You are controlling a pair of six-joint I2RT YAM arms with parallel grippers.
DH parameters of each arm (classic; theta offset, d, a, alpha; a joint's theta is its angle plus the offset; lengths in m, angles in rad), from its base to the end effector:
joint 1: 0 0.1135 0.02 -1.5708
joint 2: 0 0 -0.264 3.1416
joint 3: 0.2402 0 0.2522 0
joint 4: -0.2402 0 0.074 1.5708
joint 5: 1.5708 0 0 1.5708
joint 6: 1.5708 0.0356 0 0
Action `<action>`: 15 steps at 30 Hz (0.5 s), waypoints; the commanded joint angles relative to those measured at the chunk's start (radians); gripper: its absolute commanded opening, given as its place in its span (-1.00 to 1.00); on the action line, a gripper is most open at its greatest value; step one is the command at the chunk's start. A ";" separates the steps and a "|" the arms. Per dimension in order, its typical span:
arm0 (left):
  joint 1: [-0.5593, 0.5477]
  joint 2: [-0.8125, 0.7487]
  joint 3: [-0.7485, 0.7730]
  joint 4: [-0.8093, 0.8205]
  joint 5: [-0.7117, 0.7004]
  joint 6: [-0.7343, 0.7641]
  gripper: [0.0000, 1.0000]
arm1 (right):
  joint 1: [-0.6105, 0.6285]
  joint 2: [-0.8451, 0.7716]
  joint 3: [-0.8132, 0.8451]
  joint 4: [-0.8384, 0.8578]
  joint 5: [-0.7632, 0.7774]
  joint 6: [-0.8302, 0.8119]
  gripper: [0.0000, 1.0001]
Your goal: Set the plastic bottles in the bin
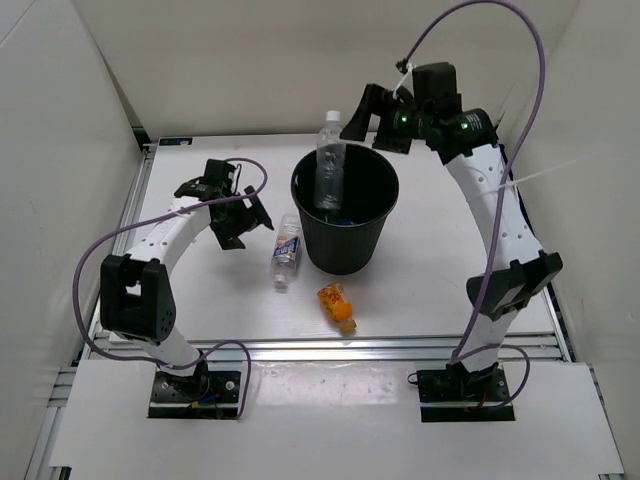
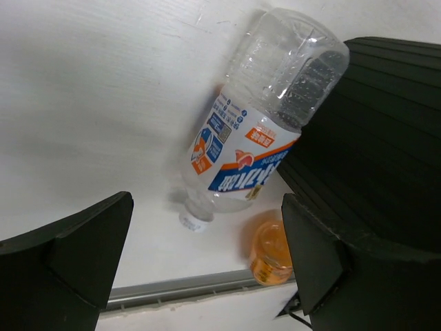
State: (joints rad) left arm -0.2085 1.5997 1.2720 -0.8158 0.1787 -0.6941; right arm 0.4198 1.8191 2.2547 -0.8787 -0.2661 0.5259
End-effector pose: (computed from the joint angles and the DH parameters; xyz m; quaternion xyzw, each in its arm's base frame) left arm 0.3157 -0.0733 0.2561 -0.2156 0.9494 -0.1706 0.1520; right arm 0.3428 0.1632 0.4807 -0.0264 0.8403 0.3411 0.4205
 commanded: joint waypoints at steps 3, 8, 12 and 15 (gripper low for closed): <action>-0.057 0.025 0.011 0.069 -0.051 0.087 1.00 | -0.081 -0.242 -0.214 0.053 0.099 -0.026 1.00; -0.066 0.077 -0.060 0.171 -0.027 0.125 1.00 | -0.127 -0.265 -0.213 -0.003 0.062 -0.026 1.00; -0.089 0.137 -0.050 0.240 0.060 0.146 1.00 | -0.136 -0.285 -0.213 -0.031 0.053 -0.037 1.00; -0.100 0.206 0.009 0.260 0.096 0.157 1.00 | -0.148 -0.297 -0.213 -0.043 0.044 -0.047 1.00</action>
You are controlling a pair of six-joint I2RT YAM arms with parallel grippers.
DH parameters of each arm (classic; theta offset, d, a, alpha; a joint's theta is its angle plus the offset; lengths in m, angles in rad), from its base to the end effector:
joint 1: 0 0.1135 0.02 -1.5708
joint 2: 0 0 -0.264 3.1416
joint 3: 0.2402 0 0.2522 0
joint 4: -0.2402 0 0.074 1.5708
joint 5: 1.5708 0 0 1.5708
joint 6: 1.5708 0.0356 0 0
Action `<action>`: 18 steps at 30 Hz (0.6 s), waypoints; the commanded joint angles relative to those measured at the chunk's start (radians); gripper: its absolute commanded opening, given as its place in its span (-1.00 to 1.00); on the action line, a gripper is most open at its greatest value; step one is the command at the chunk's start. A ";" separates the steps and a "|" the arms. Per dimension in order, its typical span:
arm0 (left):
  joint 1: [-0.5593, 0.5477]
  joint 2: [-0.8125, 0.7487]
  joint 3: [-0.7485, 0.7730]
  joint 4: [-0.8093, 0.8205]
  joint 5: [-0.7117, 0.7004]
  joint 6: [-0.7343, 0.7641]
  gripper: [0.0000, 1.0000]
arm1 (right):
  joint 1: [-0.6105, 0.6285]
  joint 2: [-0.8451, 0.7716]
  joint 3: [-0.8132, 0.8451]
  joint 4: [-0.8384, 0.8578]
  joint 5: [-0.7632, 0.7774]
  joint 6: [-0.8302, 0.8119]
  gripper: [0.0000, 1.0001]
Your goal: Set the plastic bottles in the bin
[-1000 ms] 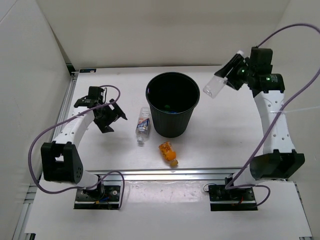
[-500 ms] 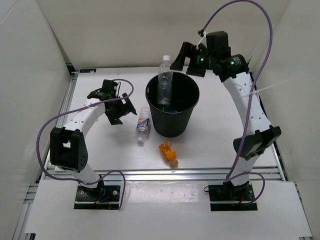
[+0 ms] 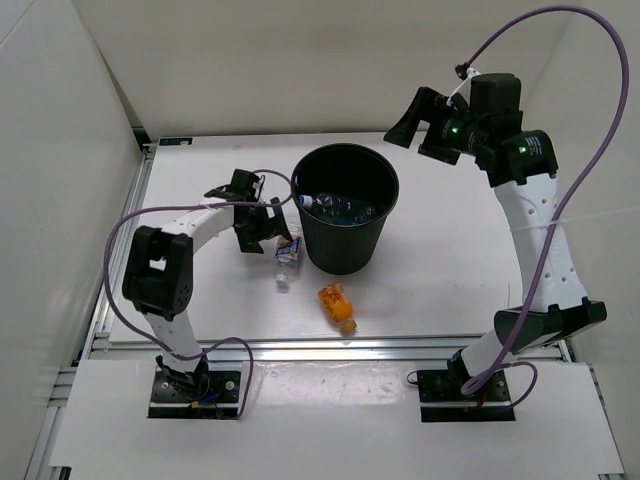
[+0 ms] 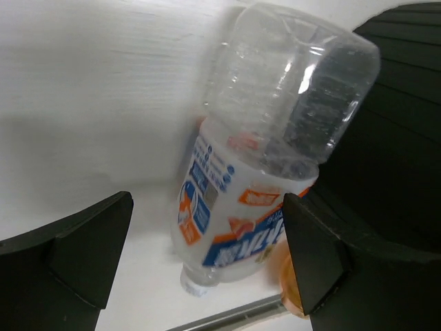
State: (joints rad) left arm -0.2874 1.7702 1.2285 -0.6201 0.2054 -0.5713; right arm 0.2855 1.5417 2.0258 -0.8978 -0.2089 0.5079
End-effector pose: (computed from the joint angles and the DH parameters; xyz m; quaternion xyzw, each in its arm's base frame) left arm 0.3397 -0.1080 0.1975 -0.1172 0.9672 -0.1754 0.1419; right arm 0.2866 0.0918 0.5008 0.0358 0.8339 0.2906 0.4679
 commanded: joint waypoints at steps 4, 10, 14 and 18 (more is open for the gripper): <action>-0.053 0.132 0.141 0.074 0.113 0.034 1.00 | -0.037 -0.029 0.016 -0.044 -0.036 -0.049 1.00; -0.062 0.224 0.164 0.074 0.161 0.034 0.89 | -0.088 -0.048 0.005 -0.064 -0.069 -0.049 1.00; -0.062 0.233 0.123 0.074 0.161 0.025 0.09 | -0.120 -0.048 -0.016 -0.064 -0.101 -0.049 1.00; -0.047 0.140 0.049 0.074 0.111 0.016 -0.09 | -0.129 -0.048 -0.016 -0.064 -0.113 -0.039 1.00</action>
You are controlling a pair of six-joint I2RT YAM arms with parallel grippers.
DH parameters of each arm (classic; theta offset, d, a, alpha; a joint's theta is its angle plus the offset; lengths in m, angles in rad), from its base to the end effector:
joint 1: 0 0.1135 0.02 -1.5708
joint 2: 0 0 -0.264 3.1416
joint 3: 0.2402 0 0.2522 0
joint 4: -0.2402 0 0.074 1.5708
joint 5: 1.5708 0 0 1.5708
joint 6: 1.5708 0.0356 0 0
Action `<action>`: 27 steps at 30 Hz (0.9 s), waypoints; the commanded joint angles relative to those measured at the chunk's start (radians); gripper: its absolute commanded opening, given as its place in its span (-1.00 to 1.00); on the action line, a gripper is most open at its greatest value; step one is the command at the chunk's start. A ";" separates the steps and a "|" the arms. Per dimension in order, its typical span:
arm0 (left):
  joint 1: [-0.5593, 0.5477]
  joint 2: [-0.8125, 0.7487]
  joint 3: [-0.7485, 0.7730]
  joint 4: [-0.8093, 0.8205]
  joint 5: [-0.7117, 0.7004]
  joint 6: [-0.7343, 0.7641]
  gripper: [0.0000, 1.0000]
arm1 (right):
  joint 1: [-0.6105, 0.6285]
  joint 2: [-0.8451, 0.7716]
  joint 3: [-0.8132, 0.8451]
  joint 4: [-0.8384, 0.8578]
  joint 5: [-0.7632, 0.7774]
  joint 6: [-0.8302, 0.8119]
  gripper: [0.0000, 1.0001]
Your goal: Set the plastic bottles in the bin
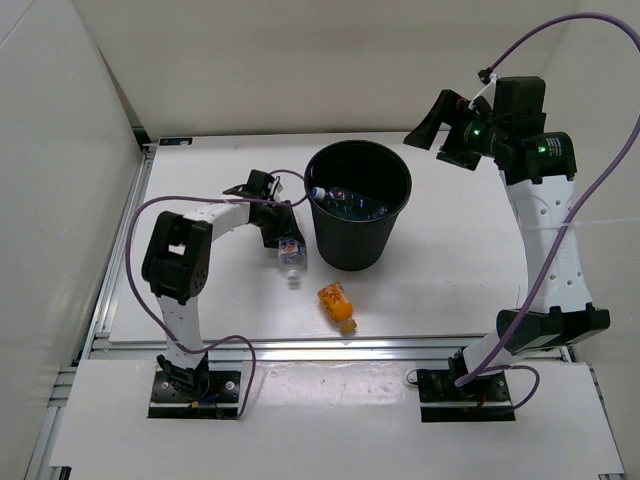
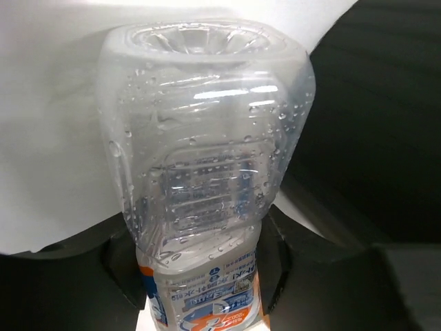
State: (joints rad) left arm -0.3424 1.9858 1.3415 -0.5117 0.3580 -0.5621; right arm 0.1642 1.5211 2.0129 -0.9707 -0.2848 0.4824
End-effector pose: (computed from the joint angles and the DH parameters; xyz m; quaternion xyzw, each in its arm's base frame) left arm 0.3741 -0.1466 0.1577 -0.0691 0.9611 -0.2453 0.1061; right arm 0.2849 0.0573 0.4959 0.0613 0.8470 0.2783 0.4488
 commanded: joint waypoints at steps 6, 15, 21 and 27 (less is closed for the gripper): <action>0.124 -0.414 -0.046 -0.057 -0.223 -0.071 -0.07 | -0.008 -0.027 -0.025 0.009 -0.047 -0.004 1.00; 0.067 -0.322 0.749 -0.168 -0.147 -0.081 0.11 | -0.017 0.000 -0.045 0.018 -0.047 0.033 1.00; -0.113 -0.016 1.091 -0.168 0.079 -0.090 0.25 | -0.037 0.001 -0.054 0.027 -0.027 0.055 1.00; -0.254 0.034 1.021 -0.168 0.094 0.019 1.00 | -0.078 -0.044 -0.057 0.027 -0.008 0.055 1.00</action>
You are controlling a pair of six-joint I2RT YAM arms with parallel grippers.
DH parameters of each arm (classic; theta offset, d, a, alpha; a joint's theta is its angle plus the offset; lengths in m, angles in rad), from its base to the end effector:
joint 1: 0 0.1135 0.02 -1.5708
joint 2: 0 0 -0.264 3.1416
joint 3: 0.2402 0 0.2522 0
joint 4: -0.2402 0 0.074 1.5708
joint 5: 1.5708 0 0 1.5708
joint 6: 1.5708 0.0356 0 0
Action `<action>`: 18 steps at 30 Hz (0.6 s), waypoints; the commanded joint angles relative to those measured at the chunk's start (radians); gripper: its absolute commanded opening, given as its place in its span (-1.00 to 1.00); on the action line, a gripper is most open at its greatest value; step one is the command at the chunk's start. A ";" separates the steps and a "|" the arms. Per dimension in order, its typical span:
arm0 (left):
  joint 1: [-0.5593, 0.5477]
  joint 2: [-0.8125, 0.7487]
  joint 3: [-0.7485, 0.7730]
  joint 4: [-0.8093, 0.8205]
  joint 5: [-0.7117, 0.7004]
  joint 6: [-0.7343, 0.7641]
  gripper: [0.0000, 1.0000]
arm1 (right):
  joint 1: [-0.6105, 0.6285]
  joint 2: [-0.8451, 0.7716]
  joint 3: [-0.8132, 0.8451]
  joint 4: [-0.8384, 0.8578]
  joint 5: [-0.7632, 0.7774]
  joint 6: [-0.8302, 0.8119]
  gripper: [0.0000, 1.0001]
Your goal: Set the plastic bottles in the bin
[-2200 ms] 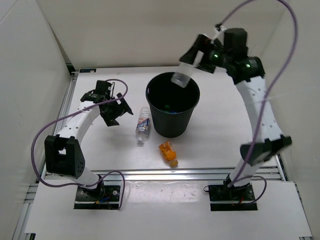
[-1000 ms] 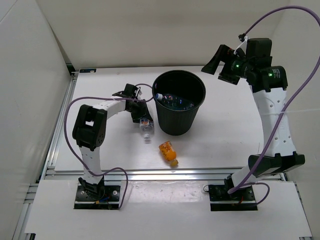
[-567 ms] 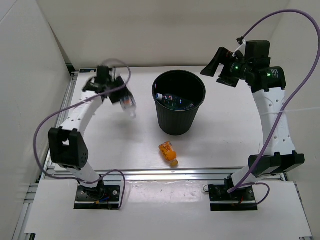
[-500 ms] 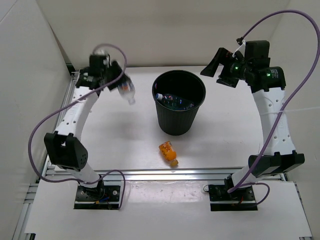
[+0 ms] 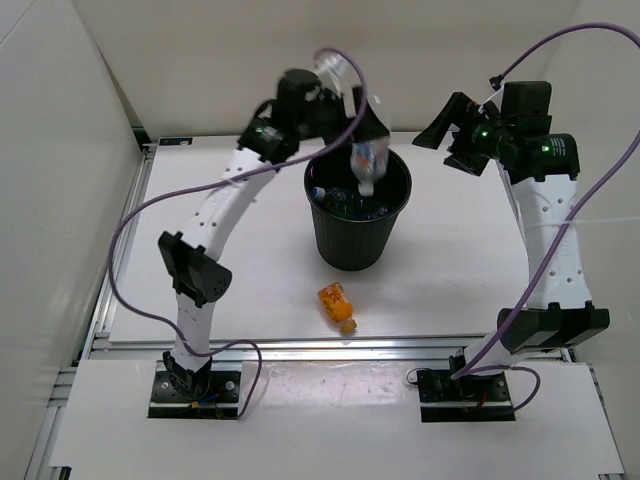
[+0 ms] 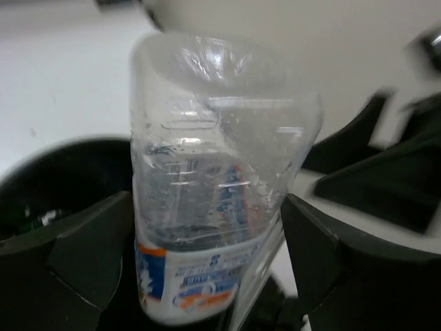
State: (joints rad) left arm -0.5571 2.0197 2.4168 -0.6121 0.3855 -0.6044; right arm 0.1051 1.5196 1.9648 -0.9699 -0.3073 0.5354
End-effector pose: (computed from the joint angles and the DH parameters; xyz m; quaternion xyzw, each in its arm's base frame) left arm 0.3679 -0.2449 0.4786 0.1020 0.7671 -0.4625 0.4328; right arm 0.2924 0.0417 0.4827 0.1081 0.8527 0.2812 0.4268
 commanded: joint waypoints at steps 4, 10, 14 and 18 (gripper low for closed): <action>0.005 -0.159 -0.249 -0.067 -0.017 0.061 1.00 | -0.039 -0.097 -0.052 0.027 0.025 -0.008 1.00; 0.094 -0.436 -0.445 -0.067 -0.239 0.080 1.00 | -0.039 -0.172 -0.119 0.036 0.037 -0.026 1.00; 0.221 -0.626 -0.684 -0.067 -0.506 0.008 1.00 | 0.030 -0.243 -0.204 0.125 -0.059 -0.122 1.00; 0.324 -0.778 -0.970 -0.099 -0.543 -0.034 1.00 | 0.206 -0.292 -0.269 0.125 -0.012 -0.216 1.00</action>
State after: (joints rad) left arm -0.2634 1.2522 1.5986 -0.6479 -0.0456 -0.5995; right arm 0.2104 1.2755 1.7428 -0.9012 -0.3183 0.4332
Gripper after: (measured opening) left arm 0.998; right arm 0.998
